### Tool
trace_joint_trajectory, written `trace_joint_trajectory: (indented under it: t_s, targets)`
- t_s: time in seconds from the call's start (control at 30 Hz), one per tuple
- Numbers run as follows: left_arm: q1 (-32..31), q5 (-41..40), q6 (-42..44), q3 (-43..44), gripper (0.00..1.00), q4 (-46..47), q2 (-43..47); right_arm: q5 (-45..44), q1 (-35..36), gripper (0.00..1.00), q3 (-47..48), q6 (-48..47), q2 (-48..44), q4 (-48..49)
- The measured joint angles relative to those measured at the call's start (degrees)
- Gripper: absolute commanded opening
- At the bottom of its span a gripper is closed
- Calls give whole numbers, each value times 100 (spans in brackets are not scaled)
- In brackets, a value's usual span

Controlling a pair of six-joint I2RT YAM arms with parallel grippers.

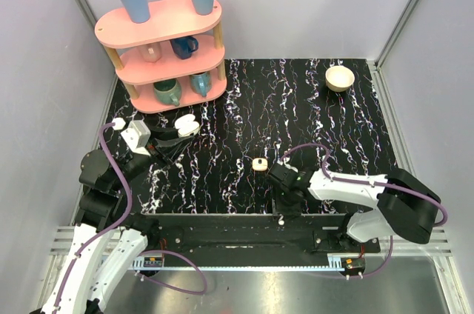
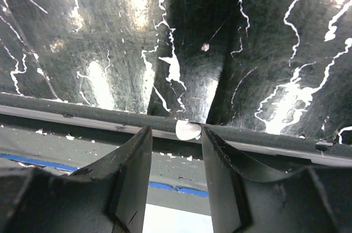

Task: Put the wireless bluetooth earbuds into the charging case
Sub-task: Pick up the right earbud from the corner of the board.

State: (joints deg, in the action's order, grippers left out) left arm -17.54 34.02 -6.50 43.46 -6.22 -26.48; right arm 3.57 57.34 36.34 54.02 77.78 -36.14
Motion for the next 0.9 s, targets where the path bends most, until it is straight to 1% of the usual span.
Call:
trace_joint_trajectory:
  t_s: [0.33,0.57,0.63,0.67,0.73,0.8,0.83,0.9]
  targets:
    - [0,-4,-22,-4,0,37,0,9,195,47,0,-17,179,52]
    - [0,-2,-46,-63,0,42,0,9,208,44,9,-17,444,22]
    - [0,-2,-48,-74,0,48,0,0,221,40,9,-17,444,11]
    - [0,-4,-50,-76,0,48,0,-2,225,31,9,-17,444,9]
    - [0,-4,-52,-83,0,48,0,-11,229,24,9,-26,444,-7]
    - [0,-4,-55,-83,0,52,0,-17,238,23,11,-42,442,-20]
    - [0,-4,-55,-83,0,52,0,-35,245,20,17,-44,437,-37]
    - [0,-4,-55,-83,0,52,0,-66,258,17,68,-59,411,-136]
